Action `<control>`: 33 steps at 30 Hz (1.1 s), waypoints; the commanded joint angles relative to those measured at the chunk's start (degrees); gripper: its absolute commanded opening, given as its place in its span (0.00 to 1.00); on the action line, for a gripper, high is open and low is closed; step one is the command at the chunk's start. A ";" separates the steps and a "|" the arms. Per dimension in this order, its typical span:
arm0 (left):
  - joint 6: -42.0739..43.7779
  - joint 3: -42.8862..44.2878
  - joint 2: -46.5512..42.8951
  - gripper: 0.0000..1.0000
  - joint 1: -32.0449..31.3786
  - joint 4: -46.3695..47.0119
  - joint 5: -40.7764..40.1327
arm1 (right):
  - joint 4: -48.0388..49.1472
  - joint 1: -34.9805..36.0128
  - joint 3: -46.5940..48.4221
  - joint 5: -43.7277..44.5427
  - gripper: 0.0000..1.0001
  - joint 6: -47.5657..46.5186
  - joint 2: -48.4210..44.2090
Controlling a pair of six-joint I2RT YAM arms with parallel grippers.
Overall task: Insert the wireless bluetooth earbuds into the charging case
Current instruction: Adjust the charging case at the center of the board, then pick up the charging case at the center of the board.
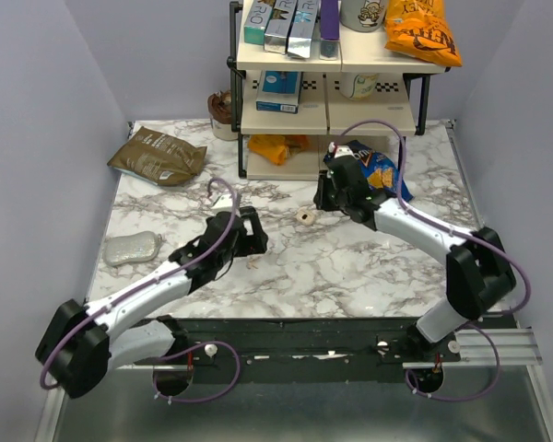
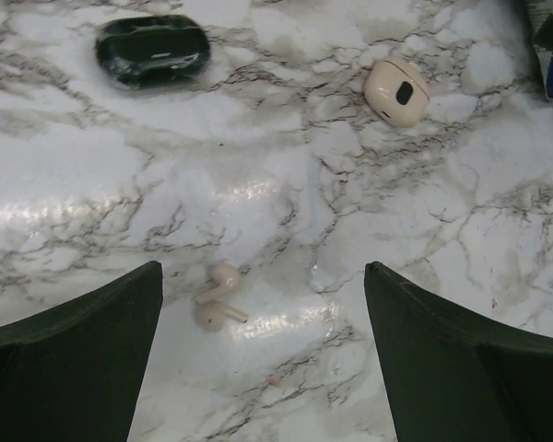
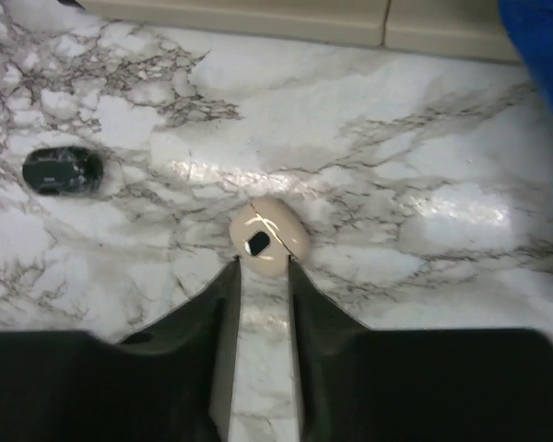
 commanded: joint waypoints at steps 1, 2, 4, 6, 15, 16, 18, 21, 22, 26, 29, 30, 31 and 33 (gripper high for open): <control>13.55 13.76 10.38 0.96 -0.42 0.28 7.24 | -1.53 -0.07 -4.95 4.78 0.48 4.36 -9.56; 15.84 16.87 15.89 0.98 -0.42 -1.67 7.60 | -2.93 0.02 -7.23 5.21 0.57 5.07 -13.85; 21.99 25.66 21.72 0.99 -0.42 -7.29 8.92 | -3.91 0.02 -9.78 6.09 0.62 6.73 -18.26; 24.81 30.41 29.11 0.99 -0.42 -10.46 9.00 | -5.23 0.02 -14.25 7.06 0.66 7.18 -25.79; 36.68 38.33 43.52 0.99 -0.24 -6.16 23.24 | -9.62 0.02 -23.59 5.75 0.74 3.76 -45.78; 37.21 41.82 45.28 0.99 -0.33 -8.52 23.85 | -10.06 0.02 -23.68 4.88 0.75 3.15 -47.01; 38.88 45.09 49.68 0.99 -0.33 -10.47 25.79 | -11.47 0.02 -23.77 4.69 0.75 2.88 -47.81; 40.20 49.23 53.29 0.99 -0.33 -12.32 25.45 | -12.61 0.02 -23.68 4.08 0.76 2.61 -49.04; 40.29 50.98 53.99 0.99 -0.33 -12.85 25.18 | -12.79 0.02 -23.77 3.29 0.76 2.61 -49.31; 42.40 55.65 58.56 0.99 -0.33 -16.01 23.51 | -13.14 0.02 -23.68 2.32 0.76 2.79 -50.19; 42.66 57.15 60.41 0.99 -0.33 -16.54 22.81 | -13.93 -0.07 -23.07 2.32 0.76 2.53 -50.54; 42.75 57.41 60.94 0.99 -0.33 -16.72 22.72 | -14.19 0.02 -22.89 2.41 0.76 2.52 -50.71; 42.75 58.11 61.38 0.99 -0.33 -17.24 22.80 | -14.37 0.02 -22.46 2.49 0.76 2.35 -50.98; 42.75 58.64 62.52 0.99 -0.33 -17.77 22.89 | -14.63 0.02 -22.19 2.49 0.76 2.26 -51.24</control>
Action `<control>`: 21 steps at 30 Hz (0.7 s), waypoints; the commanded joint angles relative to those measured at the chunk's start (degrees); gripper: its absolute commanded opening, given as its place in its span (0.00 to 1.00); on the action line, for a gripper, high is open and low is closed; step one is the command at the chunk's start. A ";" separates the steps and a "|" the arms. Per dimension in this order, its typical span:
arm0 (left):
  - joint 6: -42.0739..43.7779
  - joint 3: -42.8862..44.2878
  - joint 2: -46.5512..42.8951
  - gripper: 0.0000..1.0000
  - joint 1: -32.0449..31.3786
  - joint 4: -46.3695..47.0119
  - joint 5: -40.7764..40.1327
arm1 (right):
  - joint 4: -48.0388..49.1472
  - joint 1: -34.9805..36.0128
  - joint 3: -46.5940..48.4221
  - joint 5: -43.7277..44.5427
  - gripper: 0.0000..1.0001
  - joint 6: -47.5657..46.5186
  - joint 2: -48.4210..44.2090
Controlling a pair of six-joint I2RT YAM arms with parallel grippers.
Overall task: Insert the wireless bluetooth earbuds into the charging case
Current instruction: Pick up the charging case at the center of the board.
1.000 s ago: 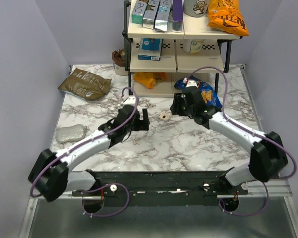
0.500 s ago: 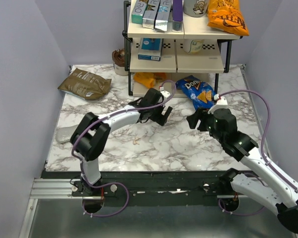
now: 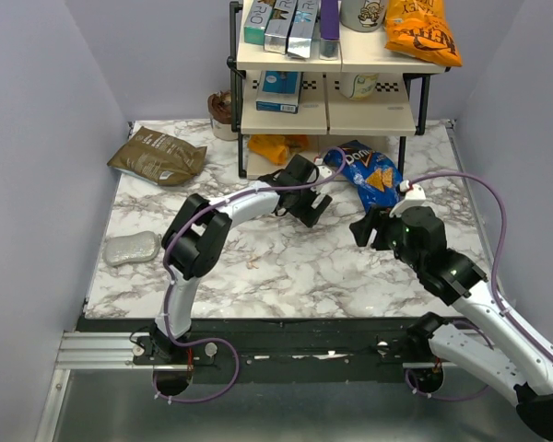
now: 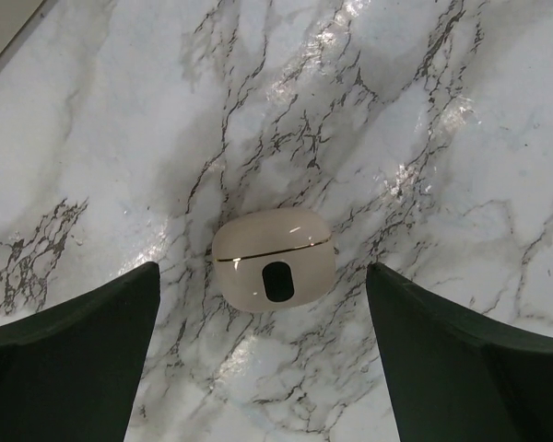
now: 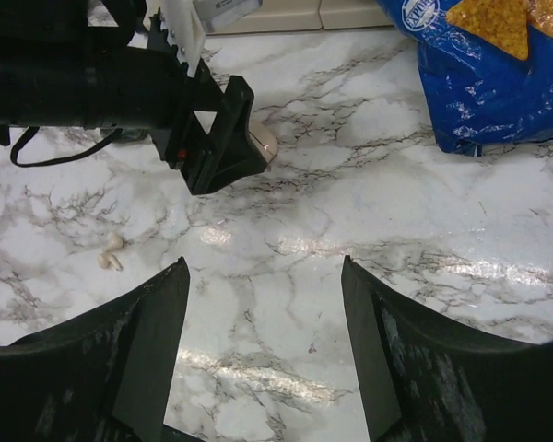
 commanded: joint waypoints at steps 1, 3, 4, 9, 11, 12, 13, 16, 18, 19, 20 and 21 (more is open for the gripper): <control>1.44 2.36 2.90 0.99 -0.38 -3.41 -0.19 | -2.07 0.24 1.02 -0.72 0.76 -0.97 -1.34; 1.62 2.45 3.52 0.99 -0.29 -3.50 -0.10 | -2.24 0.24 1.02 -0.72 0.76 -1.06 -1.61; 1.71 2.54 3.78 0.99 -0.29 -3.41 -0.27 | -2.16 0.24 0.94 -0.89 0.76 -0.98 -1.69; 0.66 3.24 5.36 0.97 -0.38 -3.41 -0.36 | -2.24 0.24 0.58 -0.98 0.76 -0.80 -1.61; 0.30 3.07 5.36 0.95 -0.29 -2.89 -0.02 | -2.24 0.24 0.58 -1.07 0.76 -0.71 -1.69; 0.13 2.89 5.36 0.93 -0.38 -2.62 0.34 | -2.16 0.24 0.50 -0.90 0.76 -0.71 -1.70; -0.14 2.81 5.36 0.93 -0.29 -2.36 0.25 | -2.15 0.24 0.50 -0.72 0.76 -0.80 -1.78; -0.40 2.54 5.45 0.89 -0.38 -2.18 0.51 | -2.24 0.24 0.50 -0.63 0.76 -0.80 -1.87; -0.49 2.10 5.19 0.84 -0.38 -2.01 0.60 | -2.24 0.24 0.41 -0.37 0.75 -0.89 -1.96; -0.40 1.75 5.01 0.83 -0.38 -1.83 0.60 | -2.16 0.24 0.23 -0.37 0.76 -0.80 -2.05; -0.40 1.49 4.84 0.81 -0.46 -1.74 0.60 | -2.24 0.24 0.14 -0.28 0.75 -0.80 -2.05; -0.40 1.23 4.84 0.79 -0.55 -1.57 0.43 | -2.24 0.24 0.06 -0.28 0.75 -0.80 -2.13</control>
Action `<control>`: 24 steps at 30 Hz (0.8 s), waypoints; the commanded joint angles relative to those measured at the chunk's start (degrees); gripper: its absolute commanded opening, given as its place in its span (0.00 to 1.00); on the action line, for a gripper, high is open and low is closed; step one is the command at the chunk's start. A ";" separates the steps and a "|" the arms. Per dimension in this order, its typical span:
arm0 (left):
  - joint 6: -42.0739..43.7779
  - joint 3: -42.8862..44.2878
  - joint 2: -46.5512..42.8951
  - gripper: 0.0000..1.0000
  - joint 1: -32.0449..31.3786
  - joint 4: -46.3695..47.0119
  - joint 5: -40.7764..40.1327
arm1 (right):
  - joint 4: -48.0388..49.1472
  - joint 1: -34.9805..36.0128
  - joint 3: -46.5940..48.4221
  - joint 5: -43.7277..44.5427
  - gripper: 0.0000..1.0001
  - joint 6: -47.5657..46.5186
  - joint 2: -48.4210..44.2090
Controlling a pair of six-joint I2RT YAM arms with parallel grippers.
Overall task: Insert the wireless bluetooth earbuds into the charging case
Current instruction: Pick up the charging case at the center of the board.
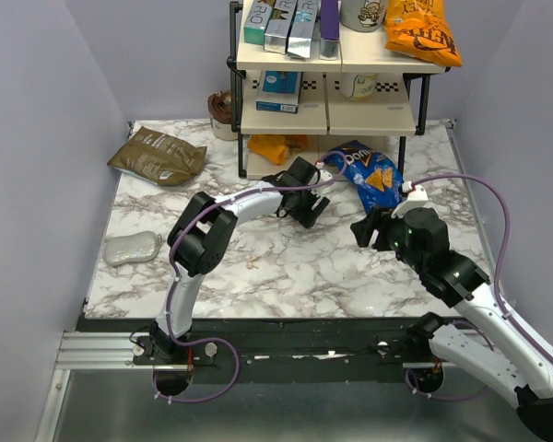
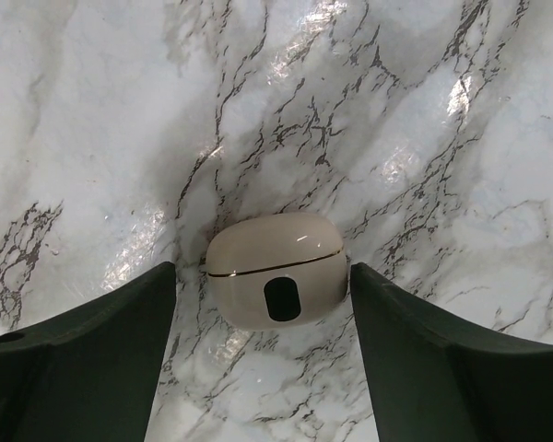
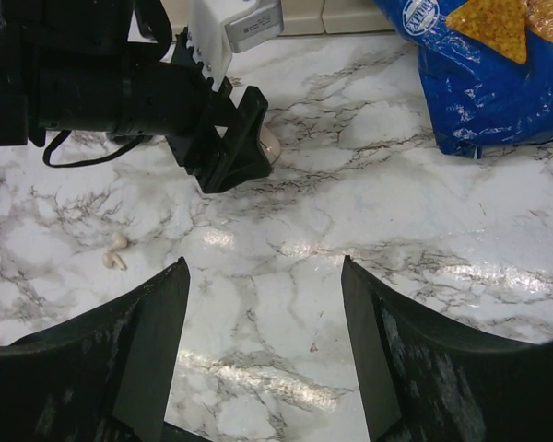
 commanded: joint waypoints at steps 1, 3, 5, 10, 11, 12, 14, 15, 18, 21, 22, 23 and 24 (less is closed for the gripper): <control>-0.51 -1.44 1.12 0.78 -0.62 0.33 0.49 | -1.67 0.24 0.06 -0.04 0.75 -0.62 -1.06; -0.60 -1.97 0.94 0.74 -0.71 0.60 0.49 | -1.94 0.24 0.06 -0.13 0.75 -0.54 -1.33; -0.51 -2.76 0.85 0.72 -0.97 0.95 0.05 | -2.55 0.24 0.40 0.22 0.75 -0.45 -1.94; 0.45 -3.47 0.77 0.52 -1.67 0.77 -1.35 | -3.78 0.24 0.93 0.49 0.75 -0.45 -3.44; 0.54 -3.56 0.51 0.47 -1.76 0.95 -1.62 | -3.96 0.24 0.93 0.75 0.75 -0.36 -3.70; 0.46 -3.82 0.33 0.35 -1.76 0.95 -1.70 | -4.13 0.24 0.85 0.84 0.75 -0.27 -4.05; 0.28 -5.13 -1.07 0.24 -1.85 2.44 -1.79 | -4.48 0.24 0.76 0.93 0.75 -0.01 -4.23; 0.10 -5.75 -1.69 0.12 -1.85 3.31 -1.79 | -4.66 0.24 0.76 0.93 0.75 0.08 -4.32; -0.42 -8.82 -5.11 0.00 -1.76 6.92 -1.97 | -5.01 0.24 1.02 0.93 0.75 0.34 -4.49; -2.08 -12.77 -10.03 0.00 -1.76 11.57 -2.06 | -5.19 0.24 1.64 1.02 0.75 0.69 -4.93; -2.62 -15.13 -11.43 0.00 -1.76 14.28 -2.14 | -5.28 0.24 1.90 1.19 0.75 0.78 -5.02; -3.75 -16.55 -12.93 0.00 -1.67 15.79 -1.97 | -5.45 0.24 2.42 1.63 0.75 1.04 -5.02; -4.46 -18.13 -16.60 0.00 -1.67 17.54 -2.32 | -5.54 0.24 2.78 1.81 0.75 1.13 -4.93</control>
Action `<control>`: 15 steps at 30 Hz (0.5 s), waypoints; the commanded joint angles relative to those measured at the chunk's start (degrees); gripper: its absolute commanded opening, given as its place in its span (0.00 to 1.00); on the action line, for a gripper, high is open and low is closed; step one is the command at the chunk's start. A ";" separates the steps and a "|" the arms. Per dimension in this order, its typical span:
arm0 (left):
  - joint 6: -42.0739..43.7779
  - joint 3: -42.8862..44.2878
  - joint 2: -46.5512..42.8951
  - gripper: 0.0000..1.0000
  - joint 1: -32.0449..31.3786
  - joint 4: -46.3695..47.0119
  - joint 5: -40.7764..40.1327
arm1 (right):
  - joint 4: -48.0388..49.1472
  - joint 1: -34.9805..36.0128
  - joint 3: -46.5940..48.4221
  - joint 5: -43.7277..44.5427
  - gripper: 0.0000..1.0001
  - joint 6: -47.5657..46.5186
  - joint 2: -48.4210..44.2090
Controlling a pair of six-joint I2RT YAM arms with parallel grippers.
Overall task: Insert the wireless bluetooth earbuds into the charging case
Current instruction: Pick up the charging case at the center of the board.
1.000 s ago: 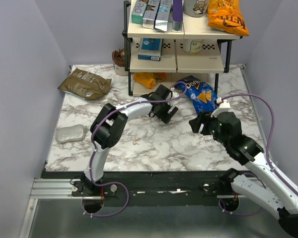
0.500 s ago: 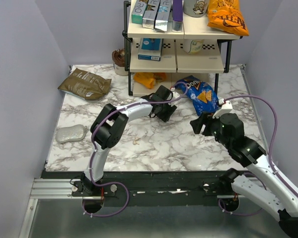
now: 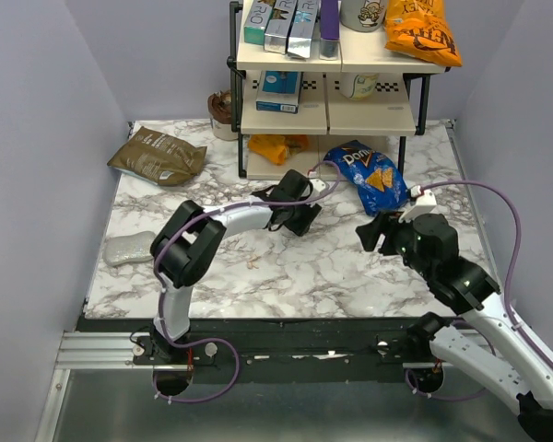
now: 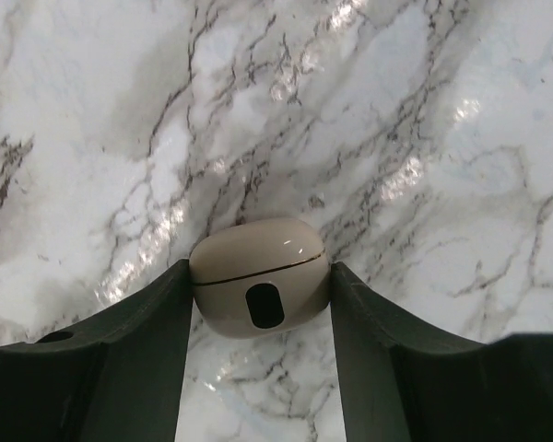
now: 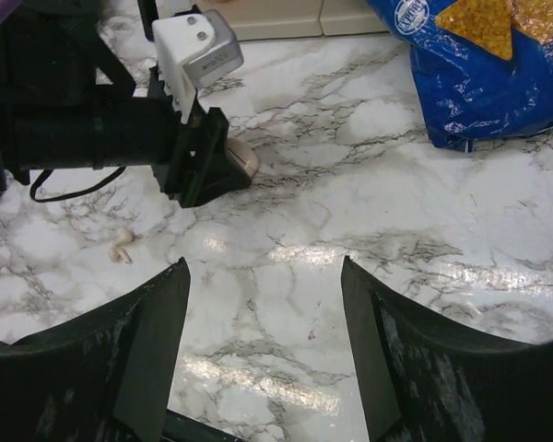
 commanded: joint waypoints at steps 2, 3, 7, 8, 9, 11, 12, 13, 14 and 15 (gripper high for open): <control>-5.17 -10.81 -13.33 0.00 -0.40 13.50 -0.58 | -2.15 0.24 3.41 1.66 0.75 1.11 -0.43; -7.18 -13.18 -18.14 0.00 -0.41 15.79 -0.48 | -2.07 0.24 3.68 1.13 0.75 0.94 -0.17; -12.45 -29.15 -30.30 0.00 -1.10 32.45 1.80 | 0.74 0.24 4.30 -5.18 0.75 -1.60 1.24; -12.91 -31.99 -32.49 0.00 -1.46 35.64 2.15 | 1.88 0.24 4.65 -9.64 0.74 -3.18 1.59; -13.08 -34.62 -36.34 0.00 -2.85 38.63 3.98 | 2.06 0.24 5.69 -12.81 0.74 -4.24 2.81; -10.20 -42.88 -39.88 0.00 -4.79 48.82 4.79 | 2.50 0.32 7.01 -21.23 0.74 -6.52 4.66; -8.79 -45.52 -43.03 0.00 -7.41 52.08 4.36 | 2.50 0.41 7.54 -23.37 0.74 -6.88 6.23; -7.47 -49.81 -44.37 0.00 -9.00 56.55 3.13 | 2.68 0.41 8.25 -25.05 0.74 -6.97 6.95; -4.68 -51.42 -45.69 0.00 -10.15 57.81 2.16 | 3.38 0.67 8.43 -27.67 0.74 -7.15 7.39; -3.95 -52.74 -47.79 0.00 -11.12 58.69 1.37 | 3.73 0.94 8.52 -28.22 0.74 -7.41 7.83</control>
